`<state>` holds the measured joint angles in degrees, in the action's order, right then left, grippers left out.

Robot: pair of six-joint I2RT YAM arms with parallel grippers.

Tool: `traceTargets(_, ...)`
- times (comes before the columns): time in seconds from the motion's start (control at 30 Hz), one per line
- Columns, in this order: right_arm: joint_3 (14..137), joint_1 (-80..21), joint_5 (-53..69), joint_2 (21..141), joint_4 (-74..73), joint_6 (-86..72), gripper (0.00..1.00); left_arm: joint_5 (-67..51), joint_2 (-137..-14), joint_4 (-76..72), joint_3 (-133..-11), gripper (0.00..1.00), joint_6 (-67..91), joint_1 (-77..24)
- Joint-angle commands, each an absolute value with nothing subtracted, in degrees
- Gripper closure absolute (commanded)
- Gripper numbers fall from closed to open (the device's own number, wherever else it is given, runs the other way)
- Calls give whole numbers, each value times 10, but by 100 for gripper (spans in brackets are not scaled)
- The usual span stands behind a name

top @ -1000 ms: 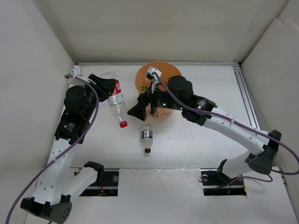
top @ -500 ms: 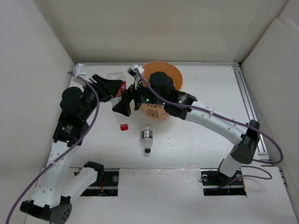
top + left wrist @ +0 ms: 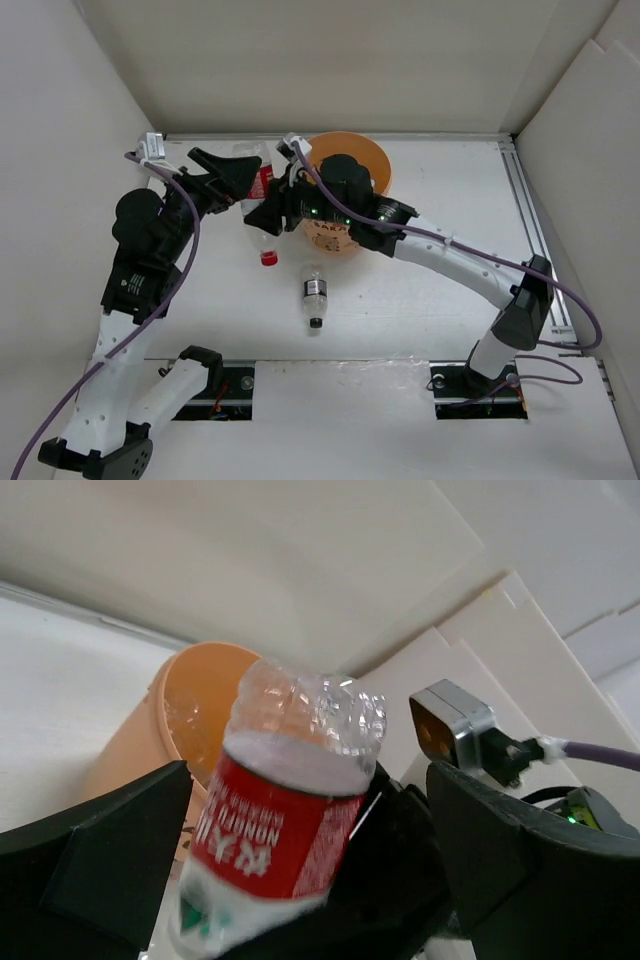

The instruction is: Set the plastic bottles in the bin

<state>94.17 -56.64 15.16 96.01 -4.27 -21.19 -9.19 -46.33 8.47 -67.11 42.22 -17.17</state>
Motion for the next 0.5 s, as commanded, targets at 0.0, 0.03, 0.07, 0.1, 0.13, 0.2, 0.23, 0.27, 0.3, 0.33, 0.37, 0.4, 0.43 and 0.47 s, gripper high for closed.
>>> traceTargets(0.0, 938, -523, 113, 926, -20, -206, 100, -38, -454, 98, -717, 0, 416, -173)
traceTargets(0.03, 938, -510, 107, 919, -25, -200, 100, -4, -454, 108, -722, 0, 416, -173)
traceTargets(0.07, 938, -482, 101, 918, -34, -200, 100, 11, -454, 117, -722, 0, 411, -173)
traceTargets(0.1, 938, -467, 101, 911, -34, -200, 100, 24, -454, 123, -722, 0, 410, -173)
traceTargets(0.13, 938, -452, 101, 904, -40, -193, 100, 40, -454, 129, -722, 0, 401, -173)
traceTargets(0.2, 953, -409, 96, 904, -56, -188, 100, 31, -459, 129, -701, 0, 381, -173)
traceTargets(0.23, 960, -394, 96, 904, -63, -181, 100, 17, -464, 124, -692, 0, 373, -173)
traceTargets(0.27, 966, -379, 96, 911, -69, -181, 100, -17, -469, 118, -676, 0, 367, -173)
traceTargets(0.3, 979, -352, 96, 924, -69, -181, 100, -54, -480, 107, -668, 0, 359, -173)
traceTargets(0.33, 988, -340, 101, 932, -77, -175, 100, -54, -480, 107, -658, 0, 359, -173)
traceTargets(0.37, 1000, -331, 101, 941, -83, -175, 100, -91, -495, 92, -648, 0, 353, -173)
traceTargets(0.4, 1012, -317, 101, 950, -91, -164, 100, -106, -503, 85, -628, 0, 353, -173)
traceTargets(0.43, 1035, -317, 94, 959, -105, -163, 100, -123, -511, 77, -618, 0, 347, -173)
traceTargets(0.47, 1044, -310, 87, 975, -112, -155, 98, -139, -528, 63, -608, 0, 347, -173)
